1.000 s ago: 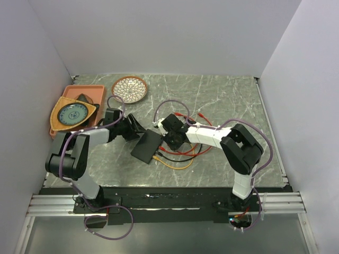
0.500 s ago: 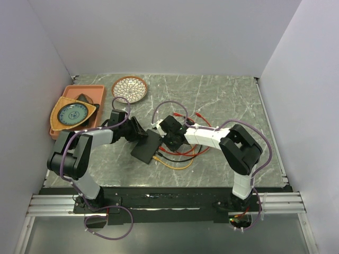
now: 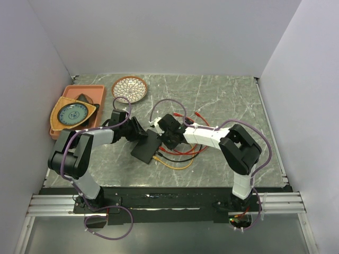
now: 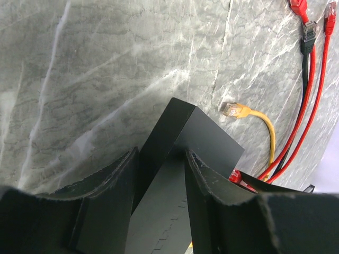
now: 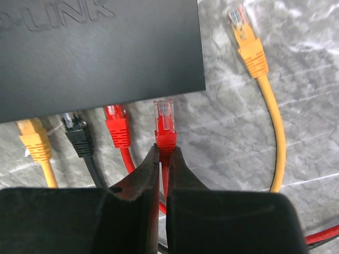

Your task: Insert the plug into the switch port

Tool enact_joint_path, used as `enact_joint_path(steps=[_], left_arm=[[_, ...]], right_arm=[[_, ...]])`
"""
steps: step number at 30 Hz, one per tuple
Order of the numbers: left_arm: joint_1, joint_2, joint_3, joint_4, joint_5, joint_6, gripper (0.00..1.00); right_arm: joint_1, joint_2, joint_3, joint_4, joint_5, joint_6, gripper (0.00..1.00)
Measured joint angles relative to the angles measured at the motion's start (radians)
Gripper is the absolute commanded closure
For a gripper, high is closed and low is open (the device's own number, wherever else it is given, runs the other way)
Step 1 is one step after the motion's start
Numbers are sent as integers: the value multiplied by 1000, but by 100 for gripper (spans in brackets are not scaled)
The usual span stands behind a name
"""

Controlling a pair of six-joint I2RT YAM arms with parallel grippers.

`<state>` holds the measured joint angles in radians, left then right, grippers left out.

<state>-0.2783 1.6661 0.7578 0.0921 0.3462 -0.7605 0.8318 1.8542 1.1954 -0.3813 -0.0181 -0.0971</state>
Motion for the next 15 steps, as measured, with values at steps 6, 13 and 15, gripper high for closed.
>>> enact_joint_path(steps=[6,13,15], left_arm=[[0,0,0,0,0,0,56],[0,0,1,0,3,0,56],[0,1,2,0,3,0,56]], right_arm=[[3,13,17,-3,2,-4,100],[4,39,26,-1,3,-6,100],[5,39,26,-1,3,-6,100]])
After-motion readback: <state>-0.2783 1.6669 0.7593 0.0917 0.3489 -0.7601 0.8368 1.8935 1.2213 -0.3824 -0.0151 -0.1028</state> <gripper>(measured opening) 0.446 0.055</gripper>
